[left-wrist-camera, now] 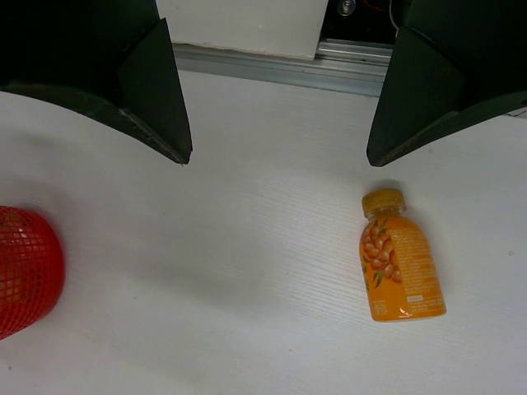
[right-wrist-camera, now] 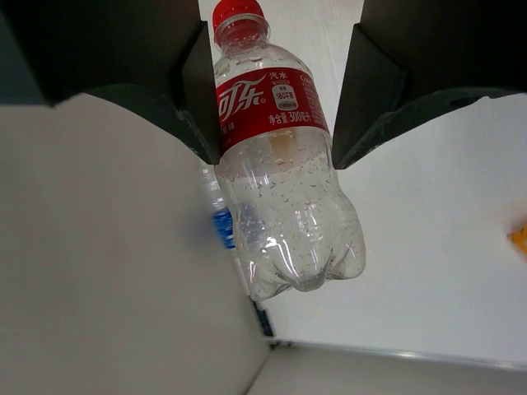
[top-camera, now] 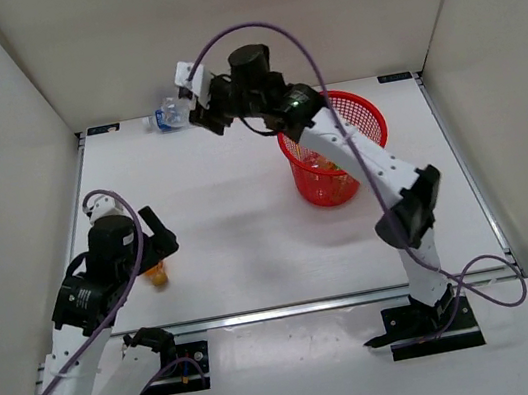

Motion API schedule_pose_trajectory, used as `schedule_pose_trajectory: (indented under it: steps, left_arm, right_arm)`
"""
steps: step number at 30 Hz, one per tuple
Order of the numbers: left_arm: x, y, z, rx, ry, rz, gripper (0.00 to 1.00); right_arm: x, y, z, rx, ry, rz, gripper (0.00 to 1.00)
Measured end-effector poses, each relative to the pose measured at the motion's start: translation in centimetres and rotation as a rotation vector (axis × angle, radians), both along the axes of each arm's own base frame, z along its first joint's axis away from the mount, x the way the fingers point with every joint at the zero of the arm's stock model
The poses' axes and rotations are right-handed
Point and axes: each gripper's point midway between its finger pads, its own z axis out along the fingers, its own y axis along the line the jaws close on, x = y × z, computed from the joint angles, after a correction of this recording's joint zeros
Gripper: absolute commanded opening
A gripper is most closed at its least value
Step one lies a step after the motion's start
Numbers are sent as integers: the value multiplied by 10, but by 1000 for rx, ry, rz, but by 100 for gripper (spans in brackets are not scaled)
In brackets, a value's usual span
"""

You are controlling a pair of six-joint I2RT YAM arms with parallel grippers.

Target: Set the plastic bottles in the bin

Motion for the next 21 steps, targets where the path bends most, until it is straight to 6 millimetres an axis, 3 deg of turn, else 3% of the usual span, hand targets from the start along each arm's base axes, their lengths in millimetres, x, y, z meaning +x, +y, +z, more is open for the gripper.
schedule_pose_trajectory:
  steps: [3, 5, 7, 10, 13, 16, 17, 18, 21]
  left_arm:
    - [-3, 0, 4, -8, -20, -4, 99]
    - [-3, 0, 4, -12, -20, -2, 98]
    - [-2, -1, -1, -7, -4, -1, 99]
    - [1, 1, -13, 21, 49, 4, 99]
    - [6, 6, -23, 71, 108, 20, 99]
    - [13, 11, -33, 111, 169, 41, 99]
    - [14, 13, -38, 120, 194, 48, 99]
    - [16, 14, -42, 128, 214, 52, 98]
    - [20, 19, -48, 138, 246, 74, 99]
  right_arm:
    - [-20, -42, 59, 46, -93, -87, 0]
    - [-33, -70, 75, 63, -118, -149, 0]
    - [-42, -101, 74, 76, -110, -220, 0]
    - [-45, -156, 42, 91, -48, -342, 1]
    - [-39, -210, -13, 100, 78, -479, 4]
    - [-30, -248, -60, 113, 186, -585, 10]
    - [-29, -256, -74, 117, 219, -609, 22]
    - [-30, -263, -86, 120, 246, -625, 44]
    - [-30, -275, -103, 139, 298, -645, 91]
